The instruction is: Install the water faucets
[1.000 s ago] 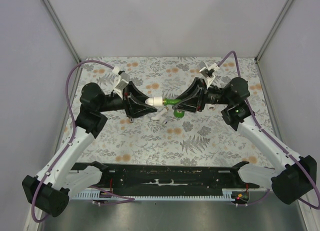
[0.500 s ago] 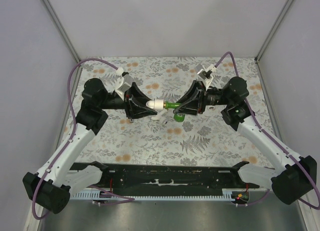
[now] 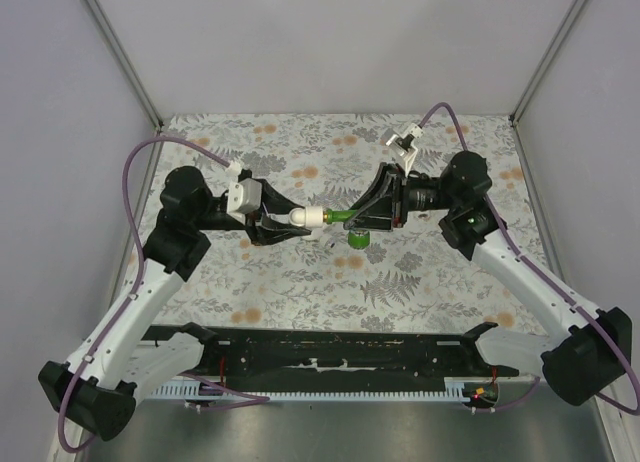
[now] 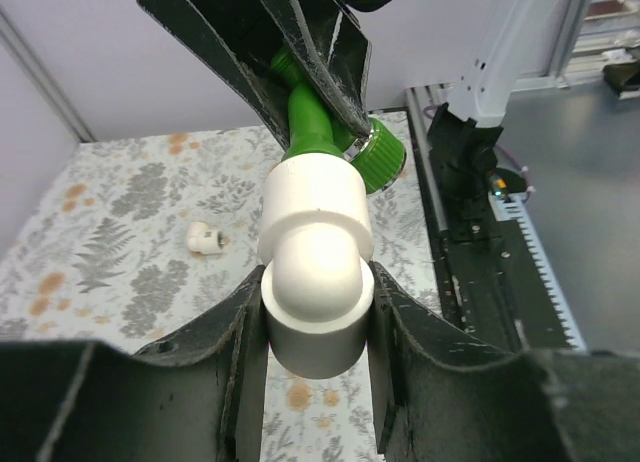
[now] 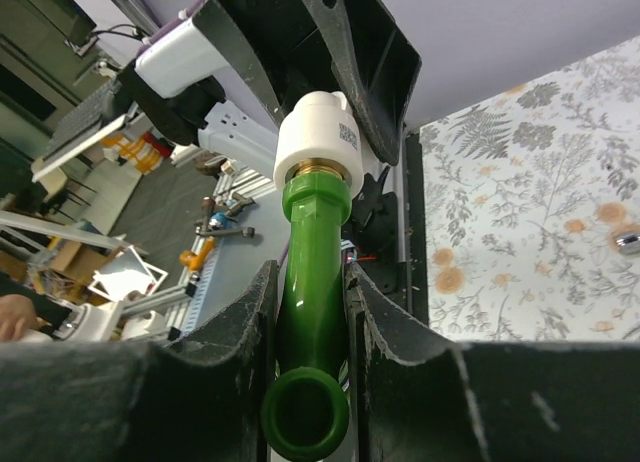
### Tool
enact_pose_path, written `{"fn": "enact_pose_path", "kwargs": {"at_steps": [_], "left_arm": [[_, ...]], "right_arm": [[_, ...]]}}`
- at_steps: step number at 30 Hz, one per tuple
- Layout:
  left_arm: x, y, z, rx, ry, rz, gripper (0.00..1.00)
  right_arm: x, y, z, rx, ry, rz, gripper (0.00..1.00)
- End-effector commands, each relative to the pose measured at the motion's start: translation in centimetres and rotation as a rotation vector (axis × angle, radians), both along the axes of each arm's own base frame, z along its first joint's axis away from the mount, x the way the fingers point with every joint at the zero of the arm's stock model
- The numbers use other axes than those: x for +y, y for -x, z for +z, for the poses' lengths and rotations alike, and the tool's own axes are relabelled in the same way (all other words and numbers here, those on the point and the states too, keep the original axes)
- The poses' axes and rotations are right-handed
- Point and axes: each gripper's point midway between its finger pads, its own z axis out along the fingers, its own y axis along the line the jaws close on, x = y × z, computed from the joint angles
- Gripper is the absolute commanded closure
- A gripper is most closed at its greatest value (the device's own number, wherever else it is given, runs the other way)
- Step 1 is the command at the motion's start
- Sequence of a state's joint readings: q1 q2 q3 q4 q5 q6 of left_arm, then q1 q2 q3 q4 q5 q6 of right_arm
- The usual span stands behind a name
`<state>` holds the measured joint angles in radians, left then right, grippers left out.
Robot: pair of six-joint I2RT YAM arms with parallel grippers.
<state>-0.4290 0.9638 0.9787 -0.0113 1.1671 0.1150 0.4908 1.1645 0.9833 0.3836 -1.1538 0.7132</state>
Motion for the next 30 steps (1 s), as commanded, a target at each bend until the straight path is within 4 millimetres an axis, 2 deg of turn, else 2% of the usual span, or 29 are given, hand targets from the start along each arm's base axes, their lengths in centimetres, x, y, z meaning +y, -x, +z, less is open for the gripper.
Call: {"fn": "enact_pose_path", "kwargs": {"at_steps": [1, 6, 12, 19, 24, 30], "left_arm": [[-0.4, 0.0, -1.1, -0.221, -0.010, -0.001, 0.98], [-0.3, -0.1, -1.1, -0.369, 0.025, 0.016, 0.98], [-0.3, -0.4, -2.0, -0.501, 0.020, 0.016, 0.98], [0.2, -1.8, -2.8, -0.669, -0.019, 0.131, 0.98], [0.5, -2.7, -4.0, -0.739, -0.063, 0.202, 0.98], [0.3, -2.9, -5.1, -0.797, -0.095, 0.223, 0.98]], "right_arm": [[1.0, -1.2, 3.1, 0.062, -0.061, -0.073, 1.00], [1.3, -1.8, 2.5, 0.184, -0.054, -0.092, 1.00], [1.8, -2.4, 1.5, 0.342, -0.038, -0.084, 1.00], [2.1, -3.0, -0.2, 0.499, 0.015, -0.109, 1.00], [2.2, -3.7, -1.3, 0.601, 0.024, -0.151, 1.00], [2.6, -4.1, -2.9, 0.725, 0.058, -0.145, 1.00]]}}
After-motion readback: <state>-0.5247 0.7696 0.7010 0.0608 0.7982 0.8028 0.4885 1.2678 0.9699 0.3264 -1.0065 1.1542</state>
